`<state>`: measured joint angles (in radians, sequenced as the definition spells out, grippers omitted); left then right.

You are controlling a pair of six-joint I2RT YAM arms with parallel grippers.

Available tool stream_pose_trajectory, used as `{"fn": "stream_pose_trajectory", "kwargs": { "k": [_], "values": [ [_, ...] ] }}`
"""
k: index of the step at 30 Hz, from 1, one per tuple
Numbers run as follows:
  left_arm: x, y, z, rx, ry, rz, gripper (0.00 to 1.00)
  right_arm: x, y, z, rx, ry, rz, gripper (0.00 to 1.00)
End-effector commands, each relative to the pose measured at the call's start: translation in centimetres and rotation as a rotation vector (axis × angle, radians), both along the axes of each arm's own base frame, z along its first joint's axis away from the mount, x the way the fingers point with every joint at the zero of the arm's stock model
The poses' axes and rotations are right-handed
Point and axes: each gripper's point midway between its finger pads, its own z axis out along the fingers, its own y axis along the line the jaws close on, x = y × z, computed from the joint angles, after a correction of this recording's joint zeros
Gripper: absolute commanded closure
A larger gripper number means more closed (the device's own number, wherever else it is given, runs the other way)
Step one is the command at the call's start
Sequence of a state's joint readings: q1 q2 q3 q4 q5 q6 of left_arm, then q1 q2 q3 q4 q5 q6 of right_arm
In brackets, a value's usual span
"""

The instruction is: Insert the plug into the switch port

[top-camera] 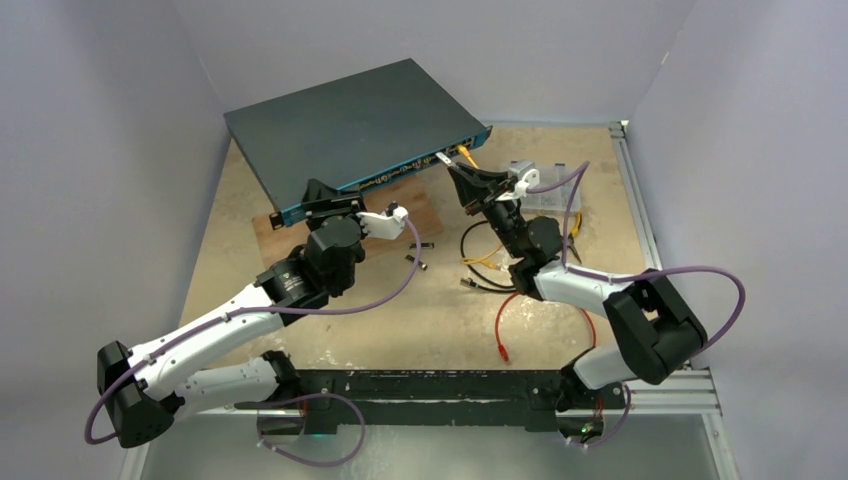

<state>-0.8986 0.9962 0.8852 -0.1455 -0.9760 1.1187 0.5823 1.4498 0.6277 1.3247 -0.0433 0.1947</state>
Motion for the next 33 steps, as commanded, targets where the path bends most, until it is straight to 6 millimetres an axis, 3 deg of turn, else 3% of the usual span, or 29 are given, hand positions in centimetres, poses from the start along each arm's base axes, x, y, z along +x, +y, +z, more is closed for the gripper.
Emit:
{"fn": "stream_pose_trajectory", "kwargs": {
  "k": [1,33],
  "values": [
    [-0.6,0.5,0.3,-0.132,-0.035,0.021,1.00,-0.9,-0.7,1.8,0.054,-0.046,-0.010,1.00],
    [-0.6,0.5,0.3,-0.140,-0.037,0.013,1.00,-0.2,-0.3,2.7,0.067,-0.059,-0.012,1.00]
  ]
}}
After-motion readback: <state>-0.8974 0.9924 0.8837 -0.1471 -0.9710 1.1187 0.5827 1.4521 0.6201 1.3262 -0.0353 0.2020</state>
